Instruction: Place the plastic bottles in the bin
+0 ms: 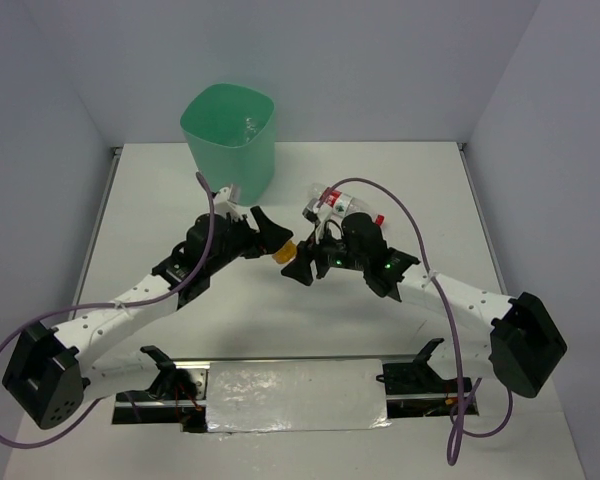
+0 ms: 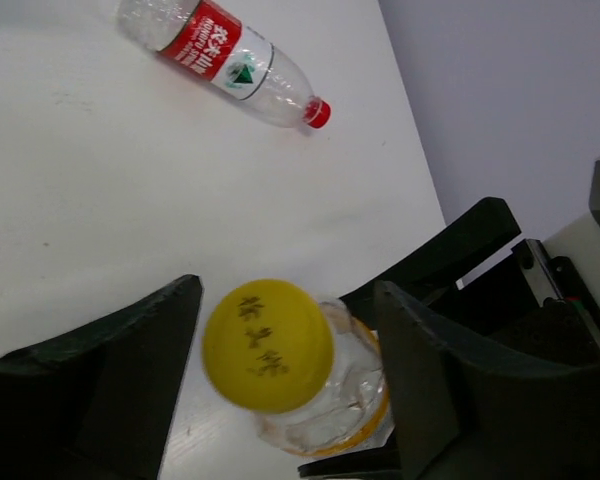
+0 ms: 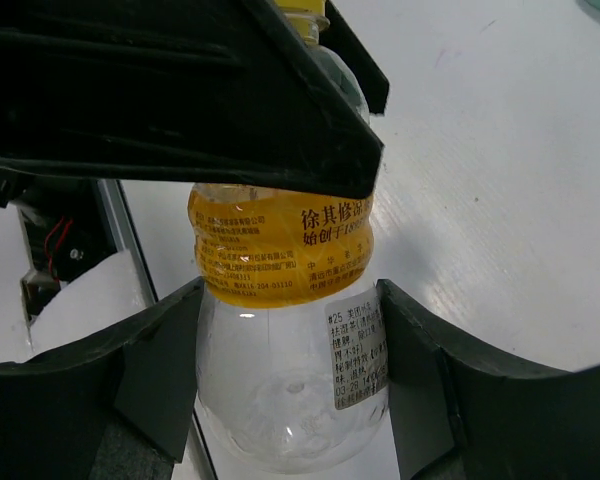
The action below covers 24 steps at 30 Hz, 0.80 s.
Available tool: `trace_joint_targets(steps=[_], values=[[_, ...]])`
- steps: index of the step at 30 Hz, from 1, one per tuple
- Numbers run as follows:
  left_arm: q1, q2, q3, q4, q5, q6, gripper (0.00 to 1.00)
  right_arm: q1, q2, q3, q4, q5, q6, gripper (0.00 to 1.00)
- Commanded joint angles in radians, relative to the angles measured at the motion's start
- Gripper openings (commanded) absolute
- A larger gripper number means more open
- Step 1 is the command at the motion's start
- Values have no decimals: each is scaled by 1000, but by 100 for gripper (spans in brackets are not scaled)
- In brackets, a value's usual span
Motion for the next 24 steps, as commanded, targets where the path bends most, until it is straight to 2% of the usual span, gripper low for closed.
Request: trace_joint_targets(steps=[1,2,4,5,6,7,8,9,10,11,13,15,18,19,22,24], values=[[-19,31,9,80,8,-19,78,28,4,37,104,19,30,53],[-22,37,14,82,12,-25,62,32,12,39,108,46,42,54],[-25,51,23,74,11,-34,46,36,6,36,131,82,62,55],[-25,54,25,74,6,-38,31,36,1,31,139,120,83,57],[-27,54,29,65,6,-40,23,36,-7,28,148,132,89,59],[-27,53,40,56,6,-40,18,36,-16,25,156,139,97,64],[-27,49,46,37,-30,-32,11,34,-22,26,150,146,99,77],[-27,45,54,19,-47,-29,9,36,-28,28,138,154,100,84],[-27,37,78,1,-61,-16,7,34,-40,35,98,168,99,97],[-25,31,98,-51,-116,-5,7,32,-50,37,73,188,93,100],[-20,22,182,-110,-171,64,13,32,-83,39,6,214,74,100],[-4,23,314,-239,-251,102,13,32,-108,33,-30,244,41,100],[35,39,440,-343,-325,179,15,26,-142,26,-115,295,10,100],[52,46,506,-343,-355,196,18,26,-158,25,-144,347,4,100],[143,74,580,-285,-397,241,20,10,-189,-6,-163,462,-13,100],[235,129,641,-242,-397,264,20,-29,-200,-18,-165,478,-7,100]])
